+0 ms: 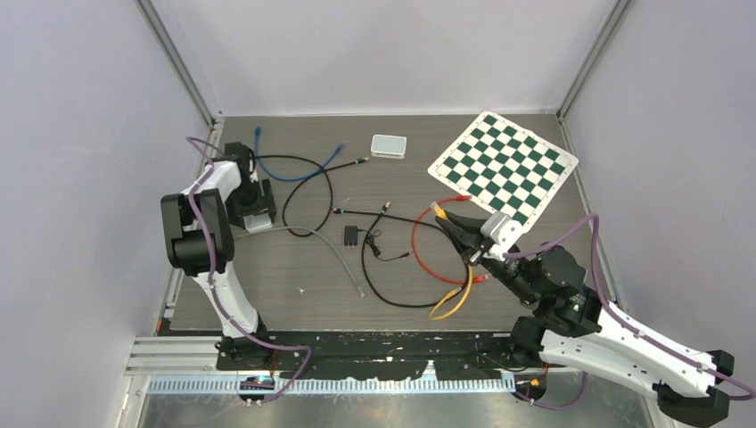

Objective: Insert the plug into the switch port
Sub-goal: Pick up the switch port at the center of the board.

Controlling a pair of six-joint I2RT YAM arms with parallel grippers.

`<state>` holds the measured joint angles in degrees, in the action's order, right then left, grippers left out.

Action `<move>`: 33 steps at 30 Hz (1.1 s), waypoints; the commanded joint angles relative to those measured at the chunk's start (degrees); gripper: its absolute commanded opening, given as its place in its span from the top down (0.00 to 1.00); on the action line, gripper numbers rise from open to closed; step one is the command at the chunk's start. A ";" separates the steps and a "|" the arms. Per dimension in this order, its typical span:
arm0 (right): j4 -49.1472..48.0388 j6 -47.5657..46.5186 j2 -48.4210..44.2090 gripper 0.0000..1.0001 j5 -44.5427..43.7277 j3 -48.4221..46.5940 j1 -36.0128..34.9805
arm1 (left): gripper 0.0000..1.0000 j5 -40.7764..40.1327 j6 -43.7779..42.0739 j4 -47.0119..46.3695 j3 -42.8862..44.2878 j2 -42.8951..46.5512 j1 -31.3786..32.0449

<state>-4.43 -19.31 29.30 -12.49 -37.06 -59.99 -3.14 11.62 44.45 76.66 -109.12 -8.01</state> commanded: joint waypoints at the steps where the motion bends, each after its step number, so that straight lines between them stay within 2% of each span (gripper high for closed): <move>1: -1.74 -0.29 -0.91 0.95 -0.11 -1.68 0.07 | 0.23 1.93 -1.33 0.93 2.87 -2.07 0.08; 3: -1.65 -0.15 -1.13 0.95 -0.01 -1.76 0.09 | 0.28 1.86 -1.88 1.30 3.18 -1.91 0.10; 8: -1.50 0.27 -0.88 0.95 0.15 -2.08 0.05 | 0.66 -0.59 -2.62 2.68 4.66 -0.53 0.87; 12: -1.15 1.32 0.45 0.95 -0.38 -2.56 0.09 | 0.82 -5.37 -3.77 4.09 5.46 4.31 2.66; 17: 2.92 2.32 3.18 0.95 -3.05 -3.83 0.09 | 0.85 -4.96 -4.35 5.14 4.82 14.55 6.38; 22: 5.99 1.71 5.43 0.95 -5.09 -3.33 0.13 | 0.84 5.34 -2.19 6.39 1.13 22.86 13.14; 28: 11.72 2.95 8.46 0.95 -5.42 -3.73 0.22 | 0.83 2.06 1.46 6.79 -7.56 29.97 26.93; 33: 13.50 5.84 10.07 0.95 -3.02 -1.69 0.25 | 0.83 -0.55 5.50 6.63 -14.45 31.56 39.19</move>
<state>8.32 -16.51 38.92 -16.64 -38.46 -59.88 -1.61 13.08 49.98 65.63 -79.24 24.47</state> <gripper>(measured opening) 0.159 0.710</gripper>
